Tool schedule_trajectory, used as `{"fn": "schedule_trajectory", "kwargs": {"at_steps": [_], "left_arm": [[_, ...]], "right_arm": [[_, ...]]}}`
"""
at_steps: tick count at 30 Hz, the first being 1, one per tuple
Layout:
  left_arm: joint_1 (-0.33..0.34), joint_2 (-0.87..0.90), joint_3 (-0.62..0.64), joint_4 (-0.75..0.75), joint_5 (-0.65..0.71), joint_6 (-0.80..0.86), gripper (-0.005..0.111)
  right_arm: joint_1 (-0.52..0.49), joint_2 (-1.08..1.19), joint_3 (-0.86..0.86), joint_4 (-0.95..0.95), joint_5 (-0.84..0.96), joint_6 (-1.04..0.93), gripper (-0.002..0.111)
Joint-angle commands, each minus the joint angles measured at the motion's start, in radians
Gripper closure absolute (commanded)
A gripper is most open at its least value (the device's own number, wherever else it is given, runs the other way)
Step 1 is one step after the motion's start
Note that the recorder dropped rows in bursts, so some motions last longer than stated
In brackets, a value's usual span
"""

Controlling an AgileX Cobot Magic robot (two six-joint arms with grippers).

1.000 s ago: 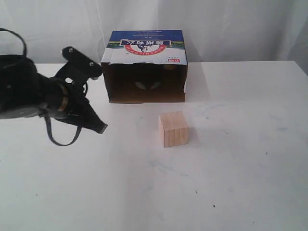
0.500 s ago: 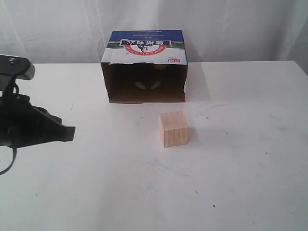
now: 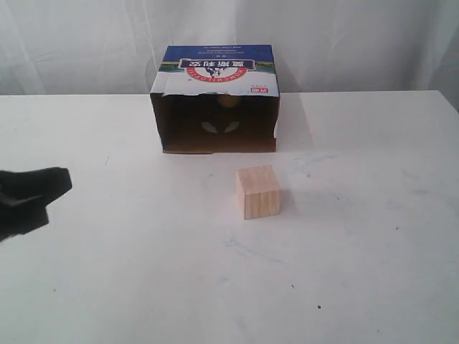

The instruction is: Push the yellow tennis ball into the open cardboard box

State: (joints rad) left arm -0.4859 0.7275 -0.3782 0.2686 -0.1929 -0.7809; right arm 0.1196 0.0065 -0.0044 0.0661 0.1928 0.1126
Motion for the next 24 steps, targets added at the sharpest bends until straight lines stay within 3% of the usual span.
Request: {"fn": "schedule_trajectory", "kwargs": {"at_steps": [1,8,18,24], "left_arm": [[-0.006,-0.123,0.119,-0.024,-0.014,-0.004,0.107],[-0.006,-0.341,0.255,-0.071,0.029,-0.004,0.107],[-0.001,-0.585,0.331,-0.127,0.156,-0.004,0.107],[0.056,-0.719,0.378,-0.132,0.173,-0.004,0.107]], "right_arm": [[-0.001,-0.007,0.004,-0.002,-0.007,-0.003,0.108],[-0.001,-0.007,0.004,-0.002,-0.007,-0.003,0.108],[-0.001,-0.007,0.004,-0.002,-0.007,-0.003,0.108],[-0.001,-0.007,0.004,-0.002,-0.007,-0.003,0.108]]}}
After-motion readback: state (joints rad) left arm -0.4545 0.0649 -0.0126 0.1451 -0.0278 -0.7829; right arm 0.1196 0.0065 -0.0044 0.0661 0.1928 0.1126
